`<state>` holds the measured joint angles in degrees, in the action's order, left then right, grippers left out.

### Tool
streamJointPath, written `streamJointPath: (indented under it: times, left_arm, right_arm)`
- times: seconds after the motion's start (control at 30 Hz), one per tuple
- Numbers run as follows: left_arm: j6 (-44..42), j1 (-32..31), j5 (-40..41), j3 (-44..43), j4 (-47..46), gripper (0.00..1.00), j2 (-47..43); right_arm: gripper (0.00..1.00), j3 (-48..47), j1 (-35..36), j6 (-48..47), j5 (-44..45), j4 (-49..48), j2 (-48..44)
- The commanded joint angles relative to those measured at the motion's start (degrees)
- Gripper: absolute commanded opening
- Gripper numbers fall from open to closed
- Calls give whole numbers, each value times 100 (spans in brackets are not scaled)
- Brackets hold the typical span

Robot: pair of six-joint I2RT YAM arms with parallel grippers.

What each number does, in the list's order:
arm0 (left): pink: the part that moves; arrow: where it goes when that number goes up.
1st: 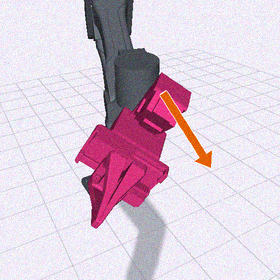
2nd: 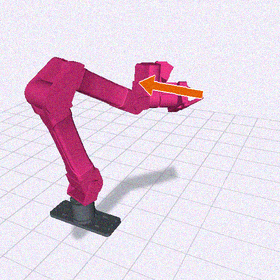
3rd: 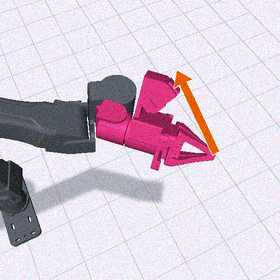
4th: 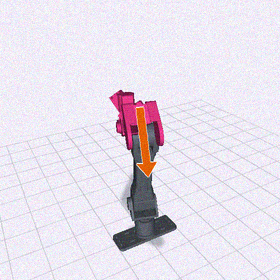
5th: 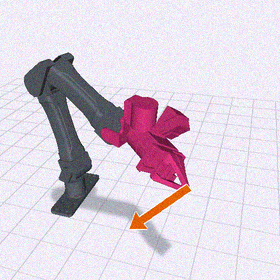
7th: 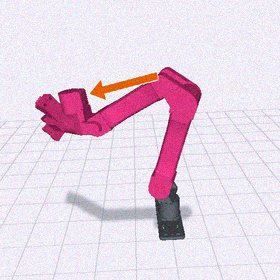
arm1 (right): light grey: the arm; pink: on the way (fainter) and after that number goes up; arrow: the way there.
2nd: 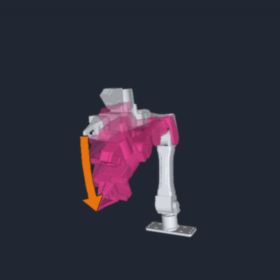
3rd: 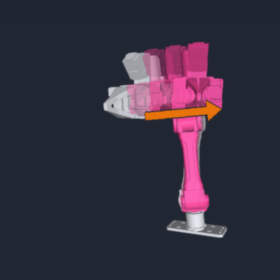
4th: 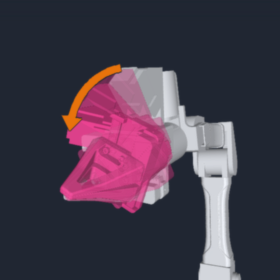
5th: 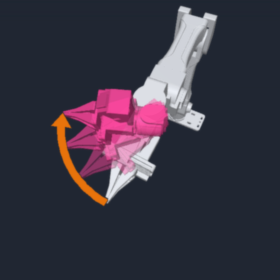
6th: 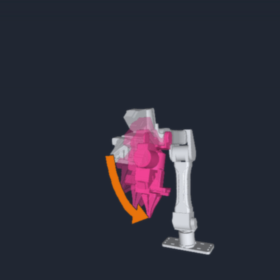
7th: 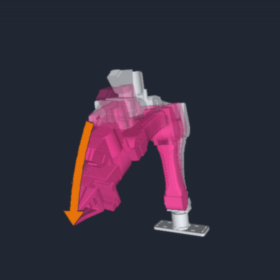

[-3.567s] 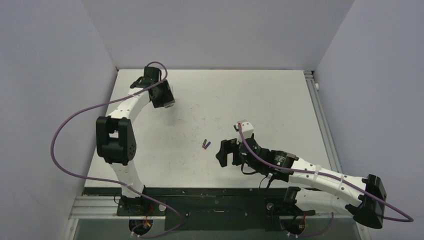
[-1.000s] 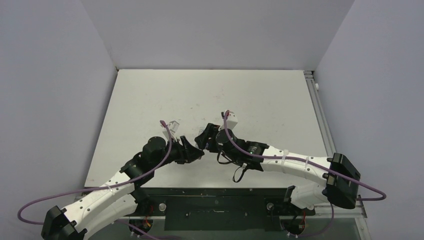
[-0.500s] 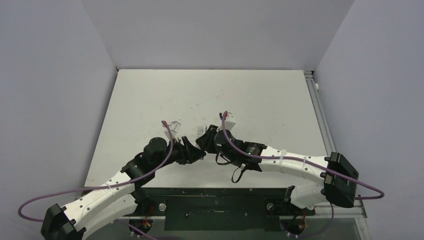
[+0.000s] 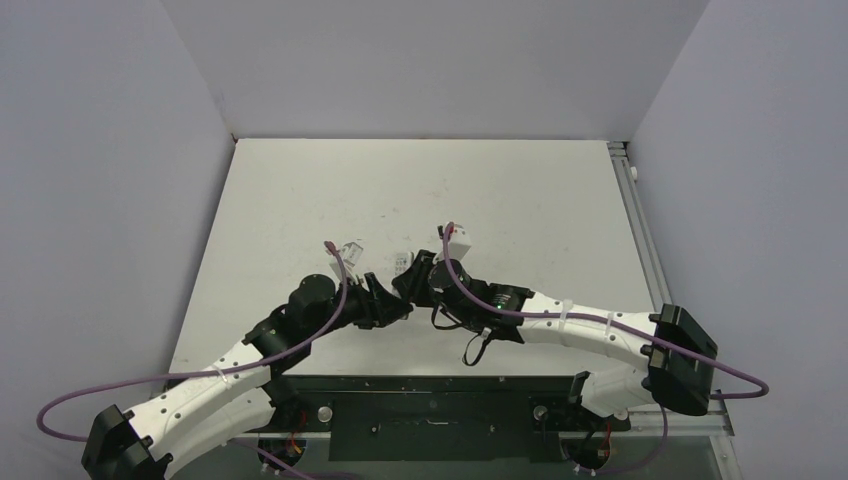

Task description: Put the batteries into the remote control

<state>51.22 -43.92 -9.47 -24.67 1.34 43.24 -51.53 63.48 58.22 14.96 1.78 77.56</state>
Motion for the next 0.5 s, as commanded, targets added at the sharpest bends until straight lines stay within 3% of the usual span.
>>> streamJointPath:
  times: [0.0,0.33,0.47]
  left_arm:
    - [85,-33,-163,-80,-178,48,-5]
    - [96,-29,-693,-126,265,73,-343]
    - [253,-34,-938,13,134,77,-503]
  right_arm:
    - [8,20,42,-216,62,-294,-278]
    - [8,372,48,-910,169,-214,-879]
    - [8,644,47,-996,171,-379,-1179]
